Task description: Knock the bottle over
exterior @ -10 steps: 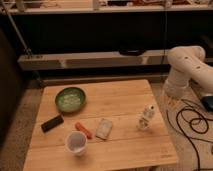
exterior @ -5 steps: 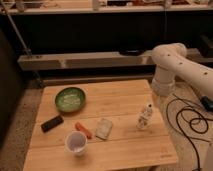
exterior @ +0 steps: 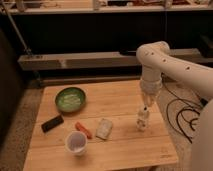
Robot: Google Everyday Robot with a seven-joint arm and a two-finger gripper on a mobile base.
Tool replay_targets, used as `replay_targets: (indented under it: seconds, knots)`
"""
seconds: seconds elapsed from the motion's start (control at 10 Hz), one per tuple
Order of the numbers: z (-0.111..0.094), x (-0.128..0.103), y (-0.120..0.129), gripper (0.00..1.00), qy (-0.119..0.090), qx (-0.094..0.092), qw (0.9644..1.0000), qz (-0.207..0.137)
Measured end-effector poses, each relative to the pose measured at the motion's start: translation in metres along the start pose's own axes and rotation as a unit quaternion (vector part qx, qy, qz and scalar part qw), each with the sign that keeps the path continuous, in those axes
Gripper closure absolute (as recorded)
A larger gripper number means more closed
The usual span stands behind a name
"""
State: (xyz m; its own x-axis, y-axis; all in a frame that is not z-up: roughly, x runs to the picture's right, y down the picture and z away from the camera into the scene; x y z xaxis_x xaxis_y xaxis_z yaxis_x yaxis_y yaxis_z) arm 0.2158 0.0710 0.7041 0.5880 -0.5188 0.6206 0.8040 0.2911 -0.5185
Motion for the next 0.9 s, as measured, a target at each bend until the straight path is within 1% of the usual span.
replay_targets:
  seconds: [0.2,0.3,0.5,0.7,0.8,0.9]
  knots:
    - [0.001,-0.009,-0.005,1.00,0.001,-0.005,0.9999,-0.014]
    - [0.002,-0.018,-0.011,1.00,0.001,-0.006,0.9996,-0.027]
    - [0.003,-0.024,-0.014,1.00,0.002,-0.013,0.9994,-0.032]
    - [0.004,-0.035,-0.020,0.99,0.003,-0.020,0.9986,-0.048]
    - [0.005,-0.040,-0.024,0.95,0.003,-0.021,0.9983,-0.054]
    - [0.004,-0.045,-0.029,0.89,0.002,-0.021,0.9979,-0.062]
